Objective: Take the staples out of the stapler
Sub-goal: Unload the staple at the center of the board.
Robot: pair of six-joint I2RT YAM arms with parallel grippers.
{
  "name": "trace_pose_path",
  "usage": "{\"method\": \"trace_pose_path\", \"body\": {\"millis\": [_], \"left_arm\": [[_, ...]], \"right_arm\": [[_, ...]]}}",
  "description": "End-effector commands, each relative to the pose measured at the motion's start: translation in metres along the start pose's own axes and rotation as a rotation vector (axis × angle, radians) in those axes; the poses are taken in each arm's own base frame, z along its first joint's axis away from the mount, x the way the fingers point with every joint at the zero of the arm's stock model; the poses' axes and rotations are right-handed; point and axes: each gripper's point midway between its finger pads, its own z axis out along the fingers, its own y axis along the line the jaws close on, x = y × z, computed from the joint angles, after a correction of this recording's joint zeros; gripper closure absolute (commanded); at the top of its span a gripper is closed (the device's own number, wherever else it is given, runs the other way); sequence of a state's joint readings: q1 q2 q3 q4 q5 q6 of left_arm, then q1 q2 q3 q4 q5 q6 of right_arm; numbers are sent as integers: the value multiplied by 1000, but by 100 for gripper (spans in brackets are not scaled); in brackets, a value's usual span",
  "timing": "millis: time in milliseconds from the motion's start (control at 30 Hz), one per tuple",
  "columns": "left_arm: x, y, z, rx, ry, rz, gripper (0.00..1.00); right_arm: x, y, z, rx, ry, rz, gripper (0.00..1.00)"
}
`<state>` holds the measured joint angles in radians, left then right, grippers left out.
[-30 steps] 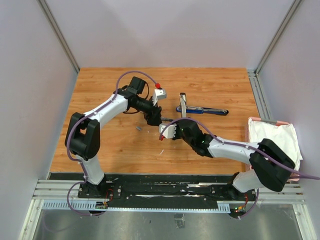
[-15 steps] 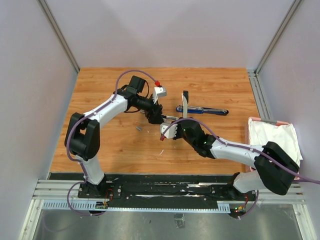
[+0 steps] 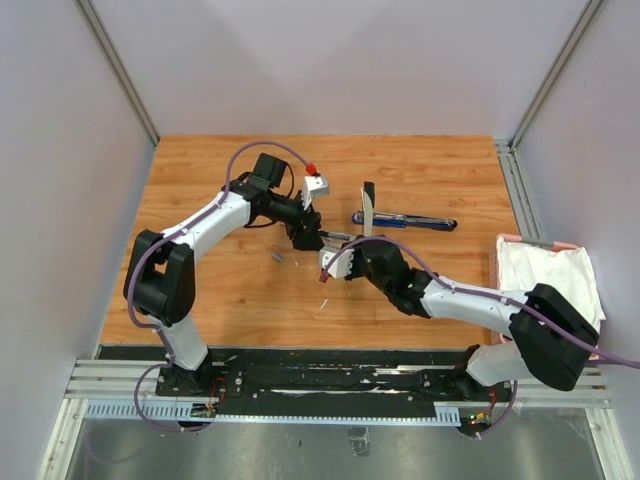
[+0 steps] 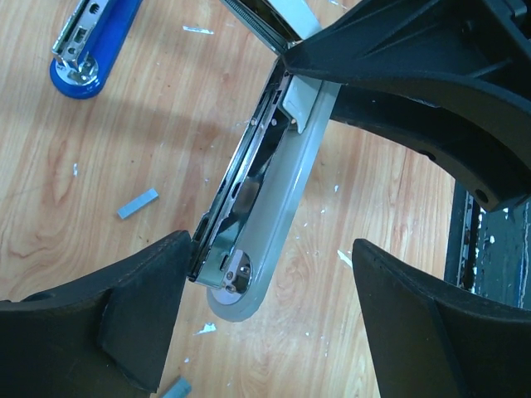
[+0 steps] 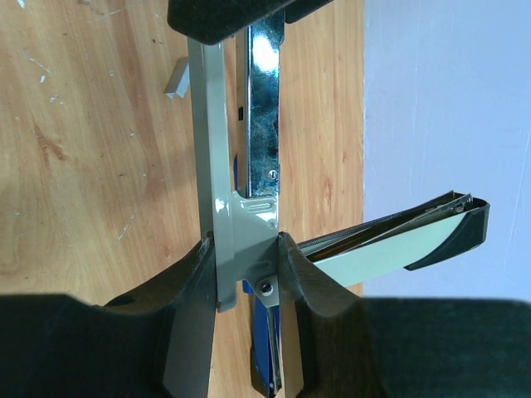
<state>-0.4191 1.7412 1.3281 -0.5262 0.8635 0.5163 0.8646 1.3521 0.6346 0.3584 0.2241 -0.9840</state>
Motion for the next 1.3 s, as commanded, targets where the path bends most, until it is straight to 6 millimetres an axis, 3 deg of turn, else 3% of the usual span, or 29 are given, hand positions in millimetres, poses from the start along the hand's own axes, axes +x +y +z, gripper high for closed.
{"method": "trace_pose_path", "body": {"millis": [0,533,700,1067,1267], "left_arm": [[7,-8,-11,-2,16,9,16],[28,9,6,-3,76,-45,13],[39,1,17,85,112,-71,13],[38,-17,38,209,171,-40,14],[41,-26,42,269,190,-46,23]], "right_arm": [[-14,-21,-4,78,-41,25,99],[-9,-2,-16,38,-79,4,99],[-11,-1,-17,38,-95,7,99],[-16,0,-20,47,-116,-18,99],[-16,-5,-20,68,-111,-21,99]]}}
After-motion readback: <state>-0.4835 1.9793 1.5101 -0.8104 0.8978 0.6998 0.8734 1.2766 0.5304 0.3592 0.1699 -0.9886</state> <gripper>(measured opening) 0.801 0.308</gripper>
